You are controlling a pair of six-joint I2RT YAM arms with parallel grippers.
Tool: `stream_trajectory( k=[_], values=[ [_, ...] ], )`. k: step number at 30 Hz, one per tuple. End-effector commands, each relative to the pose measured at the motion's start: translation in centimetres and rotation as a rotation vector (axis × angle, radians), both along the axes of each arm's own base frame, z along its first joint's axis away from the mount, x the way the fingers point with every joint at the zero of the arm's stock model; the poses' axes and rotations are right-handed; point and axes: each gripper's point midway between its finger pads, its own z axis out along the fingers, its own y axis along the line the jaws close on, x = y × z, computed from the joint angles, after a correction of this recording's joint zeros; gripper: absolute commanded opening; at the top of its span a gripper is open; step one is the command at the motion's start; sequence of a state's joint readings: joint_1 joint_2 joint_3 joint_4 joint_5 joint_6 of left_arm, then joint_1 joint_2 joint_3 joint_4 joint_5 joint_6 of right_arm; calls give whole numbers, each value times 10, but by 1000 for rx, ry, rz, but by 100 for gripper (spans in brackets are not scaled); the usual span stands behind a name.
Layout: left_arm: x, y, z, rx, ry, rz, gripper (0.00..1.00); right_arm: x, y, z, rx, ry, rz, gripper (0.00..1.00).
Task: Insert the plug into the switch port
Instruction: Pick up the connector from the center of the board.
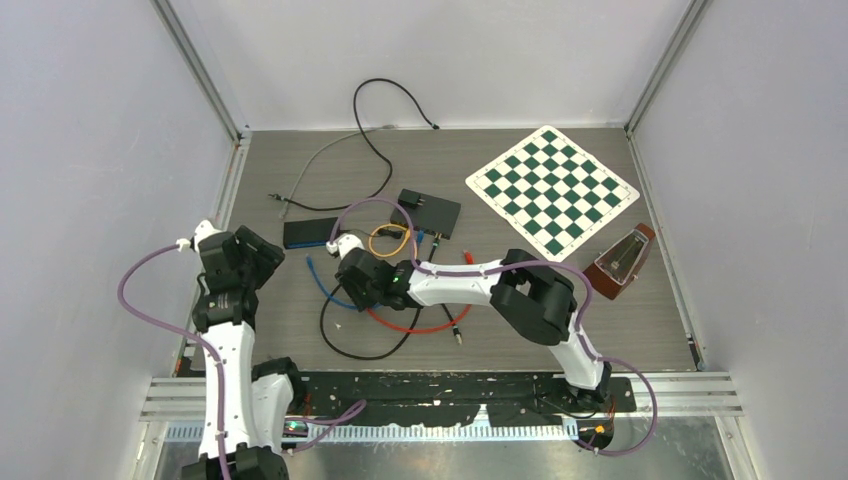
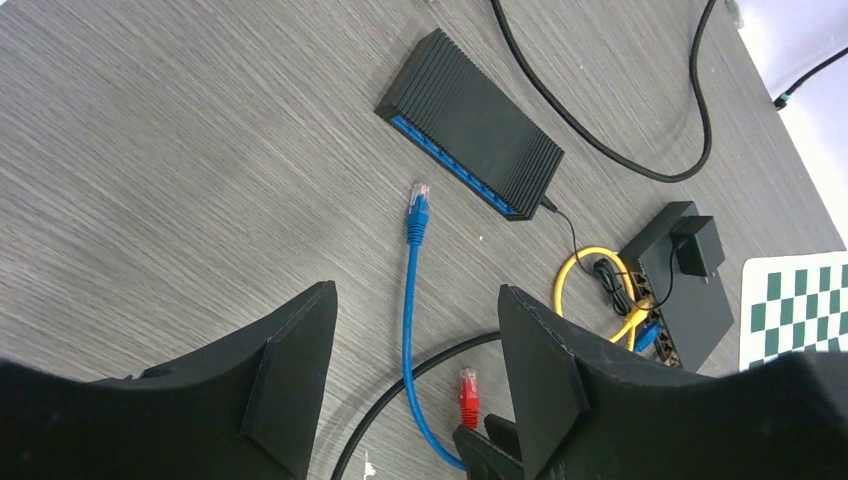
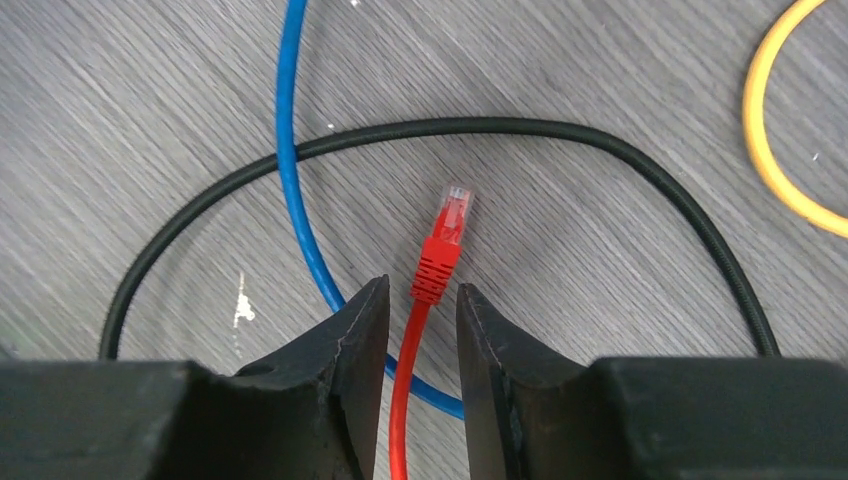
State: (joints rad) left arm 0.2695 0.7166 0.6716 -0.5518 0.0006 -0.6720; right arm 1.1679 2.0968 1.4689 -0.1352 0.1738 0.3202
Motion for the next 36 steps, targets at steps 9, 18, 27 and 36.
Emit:
stream_trajectory(
  k=[9,18,27,36],
  values=[
    [4,4,-3,18,-14,2,63,8,8,-5,-40,-33,7,26],
    [37,-13,18,-22,-78,-145,61,11,1,16,-10,-87,2,6],
    [113,15,33,51,12,-248,56,19,-36,75,48,-190,-55,5],
    [182,21,-35,-246,91,-382,43,17,-63,120,136,-244,-63,5]
  ],
)
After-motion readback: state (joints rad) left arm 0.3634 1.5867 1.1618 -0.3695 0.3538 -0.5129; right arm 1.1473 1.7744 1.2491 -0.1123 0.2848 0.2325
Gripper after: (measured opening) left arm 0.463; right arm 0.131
